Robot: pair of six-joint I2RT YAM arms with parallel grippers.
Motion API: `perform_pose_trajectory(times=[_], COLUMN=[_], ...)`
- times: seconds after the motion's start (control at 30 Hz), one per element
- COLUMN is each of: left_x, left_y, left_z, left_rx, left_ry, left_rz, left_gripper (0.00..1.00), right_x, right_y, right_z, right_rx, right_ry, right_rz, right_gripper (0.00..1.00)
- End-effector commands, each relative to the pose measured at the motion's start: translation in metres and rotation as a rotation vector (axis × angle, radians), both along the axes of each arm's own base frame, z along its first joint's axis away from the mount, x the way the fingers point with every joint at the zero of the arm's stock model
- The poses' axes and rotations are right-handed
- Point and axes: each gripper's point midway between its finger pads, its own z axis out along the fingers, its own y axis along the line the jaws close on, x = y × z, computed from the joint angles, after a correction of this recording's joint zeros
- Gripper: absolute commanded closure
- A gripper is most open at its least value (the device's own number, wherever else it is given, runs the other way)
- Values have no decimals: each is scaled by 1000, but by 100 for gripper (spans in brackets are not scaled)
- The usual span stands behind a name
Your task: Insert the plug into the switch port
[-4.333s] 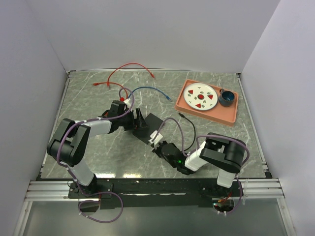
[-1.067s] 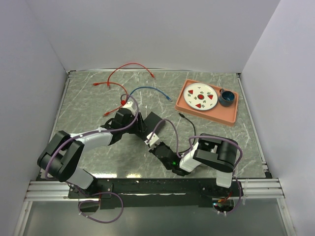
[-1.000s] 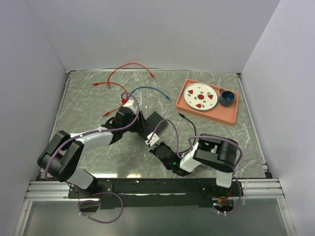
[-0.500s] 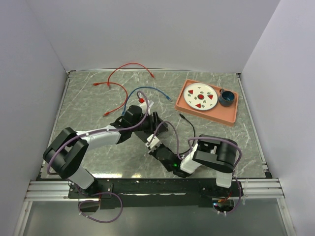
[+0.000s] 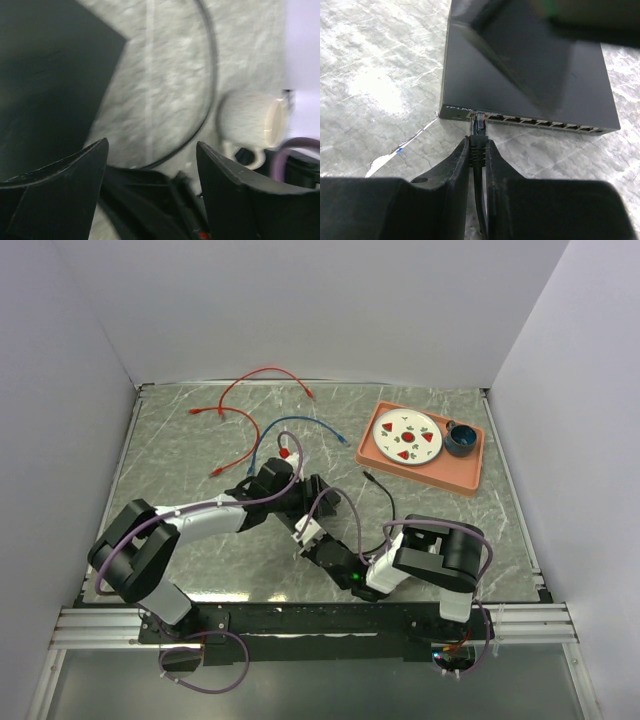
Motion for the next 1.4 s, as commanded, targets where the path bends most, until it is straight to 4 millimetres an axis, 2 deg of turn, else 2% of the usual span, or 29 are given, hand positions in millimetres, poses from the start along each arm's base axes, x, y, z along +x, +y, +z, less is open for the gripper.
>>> perform_pose_trajectory(times=[0.0,0.03,0.13,0.17,0.27,0.47,0.5,0.53,0.57,0.6,0.63,0.67,0.77,0.8,0.83,0.87,0.9,0.93,1.0,1.03,1.1,1.17,1.2,1.37], left_x=[-21,-16,2,5,17,33,37,40,41,46,49,52,63,67,69,74,77,80,87,90,97,105,108,124], left_y=[37,40,56,60,68,75,78,79,80,81,83,88,97,100,102,108,112,115,124,128,138,146,150,162], left_z=[-25,-21,-17,-15,-6,19,23,25,27,30,32,31,36,38,39,39,42,42,43,43,44,46,46,46], left_rx=[183,194,227,227,212,170,172,172,175,176,180,185,182,182,180,184,189,192,204,209,225,232,243,293], left_ry=[49,26,-10,-20,-52,-123,-134,-139,-143,-152,-158,-155,-159,-161,-163,-161,-164,-164,-159,-159,-153,-151,-153,-145], left_rz=[-20,-14,43,54,78,109,120,127,129,134,139,150,166,170,174,188,192,201,219,229,260,292,307,363], left_gripper=[22,19,17,17,16,14,14,14,14,14,14,14,14,14,14,13,13,13,13,13,13,13,14,15], right_x=[22,21,15,12,5,-12,-14,-18,-20,-22,-23,-23,-27,-27,-29,-29,-28,-30,-27,-27,-24,-17,-14,-7], right_y=[-6,-9,-14,-13,-16,-16,-13,-18,-18,-17,-21,-22,-29,-29,-32,-33,-32,-34,-35,-39,-41,-56,-56,-71], right_z=[22,15,7,5,7,11,19,18,21,32,34,47,60,76,77,83,101,100,121,120,139,137,146,148], right_rx=[109,72,47,51,73,138,171,171,186,216,221,254,278,312,294,297,323,301,328,300,331,323,339,344], right_ry=[19,38,76,89,98,146,146,151,152,140,142,125,111,89,93,88,66,73,54,66,61,97,109,218], right_rz=[-127,-134,-129,-110,-83,-11,6,14,24,40,38,42,53,59,57,64,72,74,66,52,29,-67,-93,-169], right_gripper=[96,94,79,62,30,11,9,6,4,4,3,3,2,2,1,1,1,1,1,1,1,1,1,1])
